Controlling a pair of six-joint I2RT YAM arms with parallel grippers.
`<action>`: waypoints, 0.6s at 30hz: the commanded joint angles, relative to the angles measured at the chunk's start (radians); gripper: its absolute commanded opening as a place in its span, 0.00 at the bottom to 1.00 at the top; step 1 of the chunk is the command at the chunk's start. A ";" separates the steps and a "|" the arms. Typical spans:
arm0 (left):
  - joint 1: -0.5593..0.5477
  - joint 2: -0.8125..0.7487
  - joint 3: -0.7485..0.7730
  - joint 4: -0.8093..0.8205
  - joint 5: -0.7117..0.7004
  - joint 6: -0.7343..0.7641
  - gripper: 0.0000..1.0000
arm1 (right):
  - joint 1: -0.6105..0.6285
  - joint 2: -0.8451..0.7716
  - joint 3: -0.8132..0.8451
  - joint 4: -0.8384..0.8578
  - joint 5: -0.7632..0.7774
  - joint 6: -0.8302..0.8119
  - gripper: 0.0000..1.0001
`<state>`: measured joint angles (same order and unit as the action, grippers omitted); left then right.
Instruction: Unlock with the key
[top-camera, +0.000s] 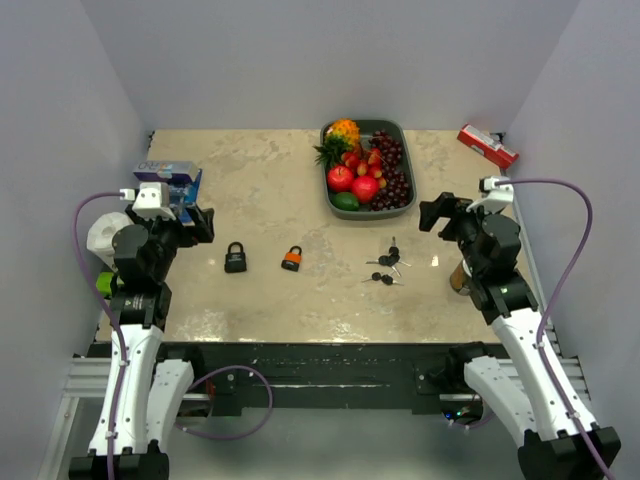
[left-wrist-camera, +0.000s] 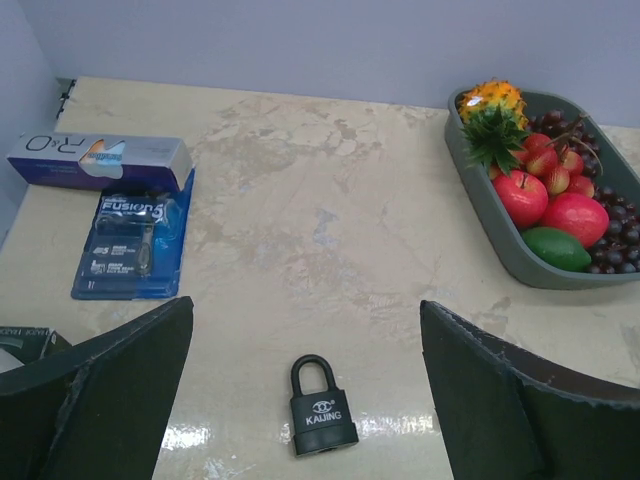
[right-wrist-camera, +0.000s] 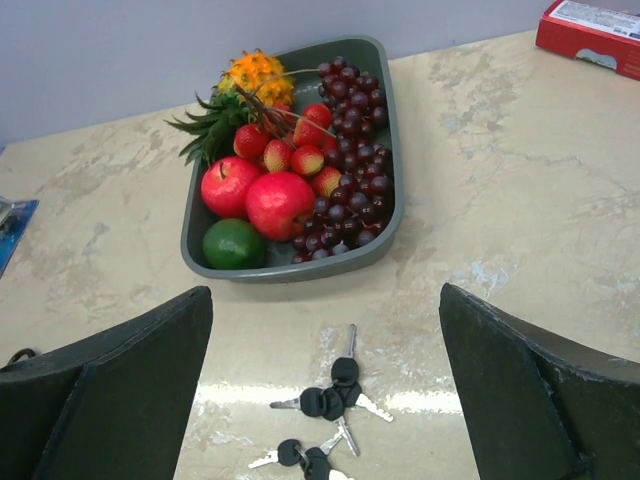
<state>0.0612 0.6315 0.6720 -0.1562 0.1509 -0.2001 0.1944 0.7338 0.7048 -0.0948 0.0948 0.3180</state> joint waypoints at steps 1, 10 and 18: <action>0.003 -0.012 0.015 0.012 -0.022 -0.013 0.99 | -0.004 -0.005 0.067 -0.040 0.020 0.007 0.99; -0.001 -0.009 0.015 0.017 -0.005 -0.004 0.99 | -0.004 0.013 0.108 -0.095 0.010 -0.007 0.99; -0.052 0.057 0.060 0.023 -0.022 0.001 0.94 | -0.003 0.090 0.151 -0.155 -0.059 -0.043 0.89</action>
<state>0.0231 0.6518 0.6731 -0.1562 0.1257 -0.1993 0.1944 0.7902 0.7979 -0.2131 0.0780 0.3031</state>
